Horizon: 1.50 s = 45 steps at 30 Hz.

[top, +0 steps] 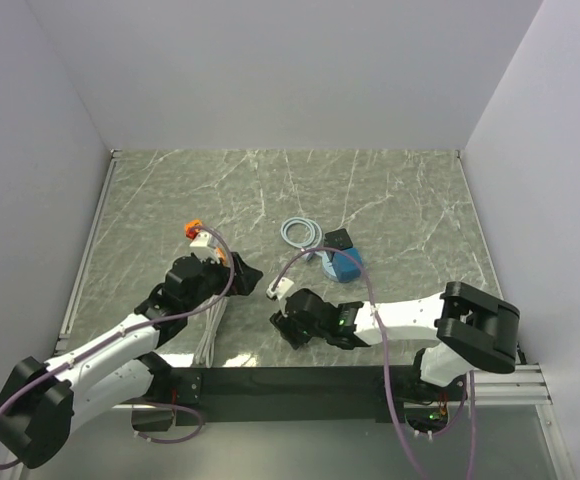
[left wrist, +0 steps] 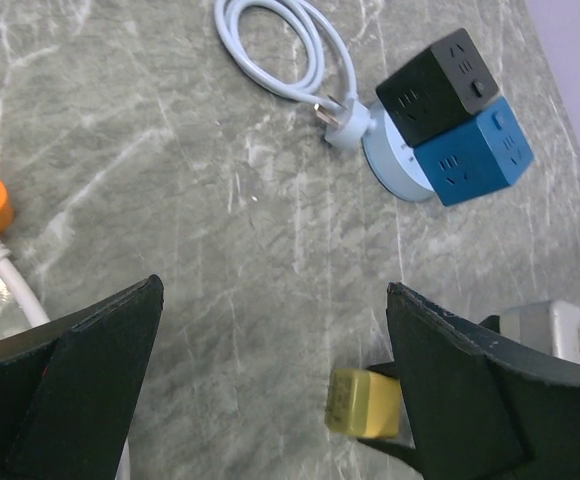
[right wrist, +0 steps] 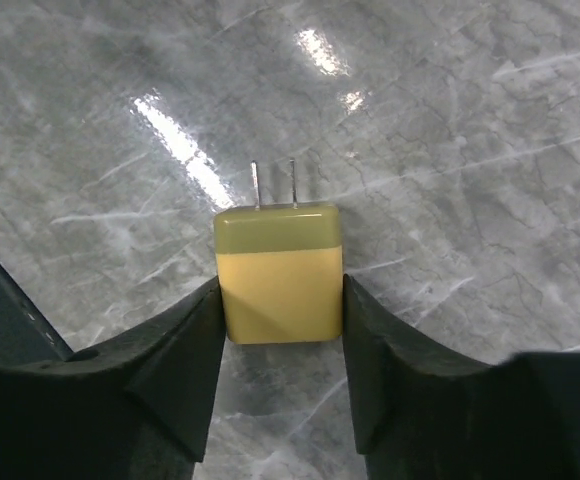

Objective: Insert the plug

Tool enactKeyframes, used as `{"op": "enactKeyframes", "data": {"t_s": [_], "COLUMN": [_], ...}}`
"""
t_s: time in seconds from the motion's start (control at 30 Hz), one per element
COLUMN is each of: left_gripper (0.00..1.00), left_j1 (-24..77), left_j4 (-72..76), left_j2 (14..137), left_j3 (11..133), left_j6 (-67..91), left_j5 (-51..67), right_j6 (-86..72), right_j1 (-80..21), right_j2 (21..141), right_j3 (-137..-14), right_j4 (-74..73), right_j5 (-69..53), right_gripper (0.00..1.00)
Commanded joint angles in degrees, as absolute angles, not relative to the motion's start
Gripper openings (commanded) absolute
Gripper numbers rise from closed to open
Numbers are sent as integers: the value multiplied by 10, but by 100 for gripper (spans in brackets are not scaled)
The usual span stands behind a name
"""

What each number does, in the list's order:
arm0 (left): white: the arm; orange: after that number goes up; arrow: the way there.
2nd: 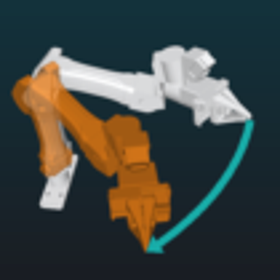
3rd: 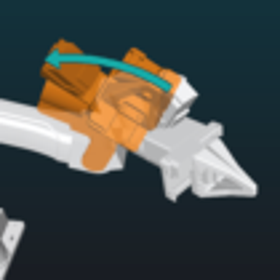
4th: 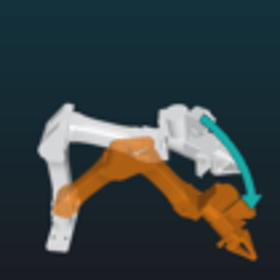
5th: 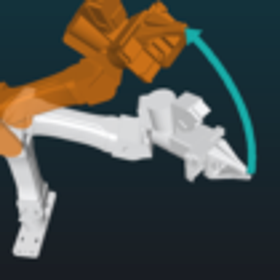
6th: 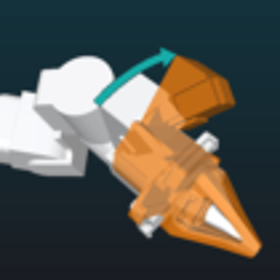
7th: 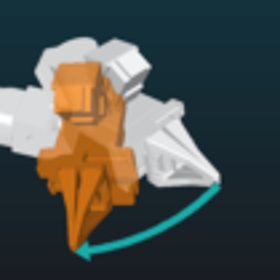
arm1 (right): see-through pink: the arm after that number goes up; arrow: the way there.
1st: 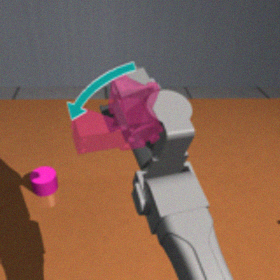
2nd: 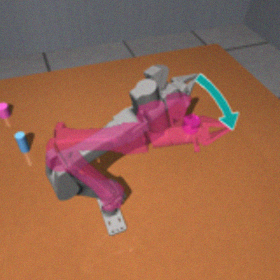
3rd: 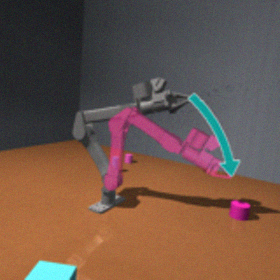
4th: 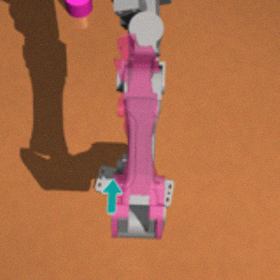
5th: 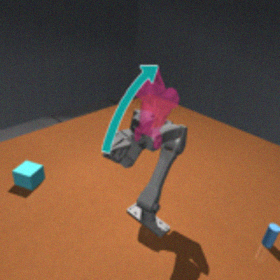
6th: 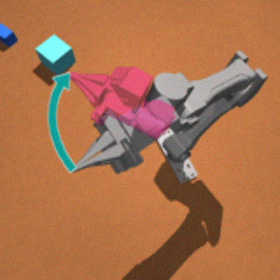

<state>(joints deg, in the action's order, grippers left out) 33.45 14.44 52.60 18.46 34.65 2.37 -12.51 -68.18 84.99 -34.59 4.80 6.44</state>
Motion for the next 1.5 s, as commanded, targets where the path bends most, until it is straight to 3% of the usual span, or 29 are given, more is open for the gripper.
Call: {"op": "enactKeyframes", "data": {"t_s": [0.0, 0.1, 0.3, 0.53, 1.13, 1.27, 1.3, 1.33, 1.47], "left_gripper": [100, 100, 100, 99, 99, 88, 76, 70, 60], "left_j1": [334, 334, 335, 351, 406, 415, 416, 417, 422], "left_j4": [149, 154, 240, 341, 364, 394, 399, 406, 443], "left_j2": [499, 489, 500, 554, 605, 633, 639, 644, 671], "left_j3": [177, 174, 156, 140, 156, 159, 161, 162, 160], "left_j6": [358, 359, 388, 437, 453, 461, 461, 463, 475], "left_j5": [60, 102, 273, 365, 333, 337, 338, 345, 349], "right_j6": [-117, -113, -80, -39, -20, -20, -21, -22, -23], "right_j1": [-689, -693, -698, -710, -732, -737, -737, -737, -737], "right_j2": [854, 844, 748, 657, 631, 615, 613, 612, 605], "right_j3": [-369, -372, -355, -340, -345, -336, -334, -333, -328], "right_j4": [54, 40, 26, 31, 28, 36, 37, 37, 34], "right_j5": [78, 93, 127, 157, 185, 184, 185, 186, 185], "right_gripper": [52, 41, 38, 36, 35, 35, 35, 35, 35]}}
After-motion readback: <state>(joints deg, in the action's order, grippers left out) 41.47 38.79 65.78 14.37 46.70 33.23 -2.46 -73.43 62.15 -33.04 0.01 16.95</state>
